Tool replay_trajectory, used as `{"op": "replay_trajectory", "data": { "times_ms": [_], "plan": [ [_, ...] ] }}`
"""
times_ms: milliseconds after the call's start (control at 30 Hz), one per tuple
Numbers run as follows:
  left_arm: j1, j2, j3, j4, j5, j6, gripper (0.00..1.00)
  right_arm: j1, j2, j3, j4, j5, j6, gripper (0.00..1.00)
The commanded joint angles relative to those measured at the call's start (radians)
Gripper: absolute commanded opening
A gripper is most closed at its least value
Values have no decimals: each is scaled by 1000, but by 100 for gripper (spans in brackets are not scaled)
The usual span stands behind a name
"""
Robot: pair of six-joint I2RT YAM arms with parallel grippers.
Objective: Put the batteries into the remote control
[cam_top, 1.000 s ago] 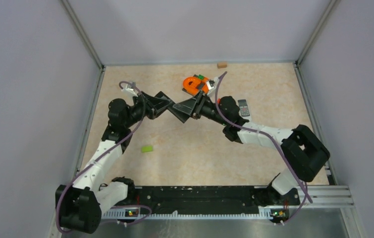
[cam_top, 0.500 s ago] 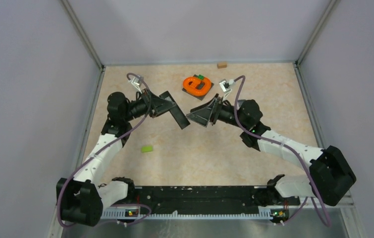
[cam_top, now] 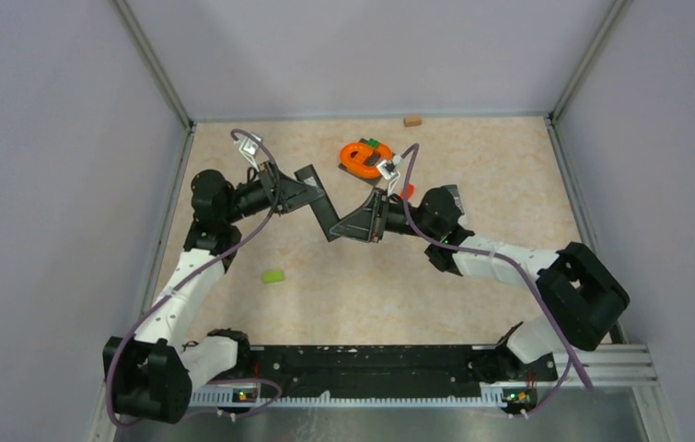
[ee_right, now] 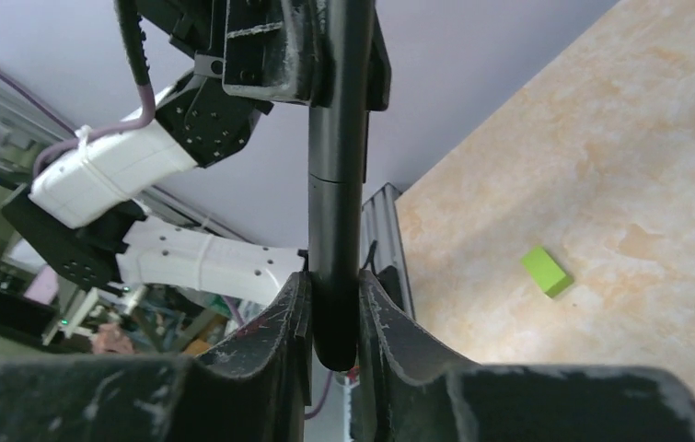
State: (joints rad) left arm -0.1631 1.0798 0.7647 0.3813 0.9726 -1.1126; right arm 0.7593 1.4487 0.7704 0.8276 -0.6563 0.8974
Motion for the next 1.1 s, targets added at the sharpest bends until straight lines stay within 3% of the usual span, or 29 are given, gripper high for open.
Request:
{"op": "replay_trajectory", "data": {
  "times_ms": [0, 167, 267, 533, 667, 900, 1067],
  "plan": [
    [-36, -63, 28, 97, 69, -75, 0, 6, 93, 5, 237, 134, 166, 16],
    [-66, -70, -6, 69, 30, -57, 0, 6, 154, 13, 284, 243, 344, 13],
    [-69, -74, -15, 79, 17, -56, 0, 6, 160, 4, 347, 255, 381, 21],
    [-67, -75, 40, 9, 18, 40, 0, -25, 28, 0, 189, 83, 68, 57],
    [-65, -69, 51, -14, 14, 87, 0, -41, -41, 10, 93, -37, -46, 69],
    [-65, -58, 35, 44, 27, 73, 0, -10, -9, 81, 36, -172, -92, 68],
    [-65, -60, 32, 51, 33, 75, 0, 16, 64, 121, 92, -147, -46, 58]
  ]
}}
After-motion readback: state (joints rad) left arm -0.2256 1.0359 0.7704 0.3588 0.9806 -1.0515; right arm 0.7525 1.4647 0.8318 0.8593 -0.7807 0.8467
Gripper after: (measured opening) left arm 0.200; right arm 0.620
